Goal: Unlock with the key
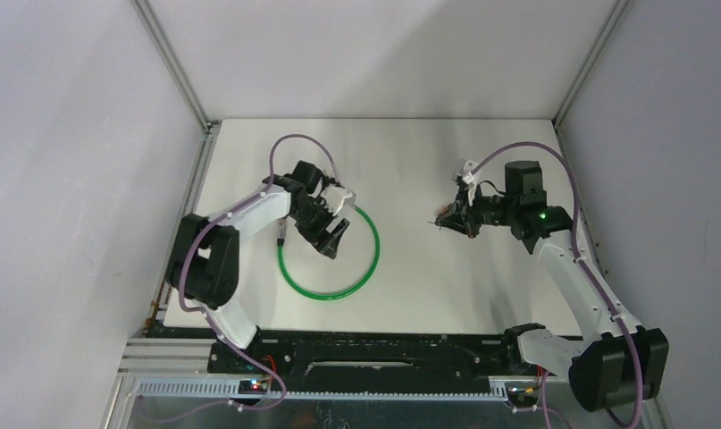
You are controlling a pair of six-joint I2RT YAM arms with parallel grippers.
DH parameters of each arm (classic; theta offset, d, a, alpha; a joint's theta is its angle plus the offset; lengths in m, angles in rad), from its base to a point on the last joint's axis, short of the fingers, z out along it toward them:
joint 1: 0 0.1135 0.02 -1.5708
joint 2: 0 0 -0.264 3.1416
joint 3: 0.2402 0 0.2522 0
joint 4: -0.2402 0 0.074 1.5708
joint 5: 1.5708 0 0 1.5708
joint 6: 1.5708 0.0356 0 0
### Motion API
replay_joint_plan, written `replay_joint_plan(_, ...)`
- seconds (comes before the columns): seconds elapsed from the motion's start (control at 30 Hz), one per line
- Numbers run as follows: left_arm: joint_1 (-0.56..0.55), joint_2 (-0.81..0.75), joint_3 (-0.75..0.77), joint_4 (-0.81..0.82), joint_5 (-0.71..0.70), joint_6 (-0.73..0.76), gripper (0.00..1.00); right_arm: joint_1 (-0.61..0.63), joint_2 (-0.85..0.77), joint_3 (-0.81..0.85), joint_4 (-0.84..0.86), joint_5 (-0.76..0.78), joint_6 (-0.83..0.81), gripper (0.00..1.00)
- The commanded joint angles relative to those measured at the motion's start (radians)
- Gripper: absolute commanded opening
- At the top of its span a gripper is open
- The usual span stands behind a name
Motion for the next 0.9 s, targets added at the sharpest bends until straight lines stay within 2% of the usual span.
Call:
replay_joint_plan(0.0, -0.011, -0.053, 0.093, -0.108, -0.045, 0.3, 0.88, -0.01, -0.011, 0.003, 0.026, -0.035, 0.002, 0.0)
replay_joint_plan(0.1, -0.026, -0.02, 0.121, -0.144, -0.093, 0.484, 0.9, -0.009, -0.003, 0.002, 0.024, -0.045, 0.001, 0.0)
replay_joint_plan(0.3, -0.055, 0.049, 0.147, -0.149, -0.114, 0.653, 0.9, -0.013, 0.008, 0.003, 0.021, -0.069, 0.007, 0.0)
replay_joint_plan(0.53, -0.087, 0.127, 0.177, -0.118, -0.148, 0.719, 0.87, -0.012, 0.024, 0.003, 0.023, -0.089, 0.015, 0.0)
replay_joint_plan(0.87, -0.128, 0.16, 0.137, -0.039, -0.194, 0.745, 0.76, -0.023, 0.022, 0.003, 0.025, -0.082, 0.02, 0.0)
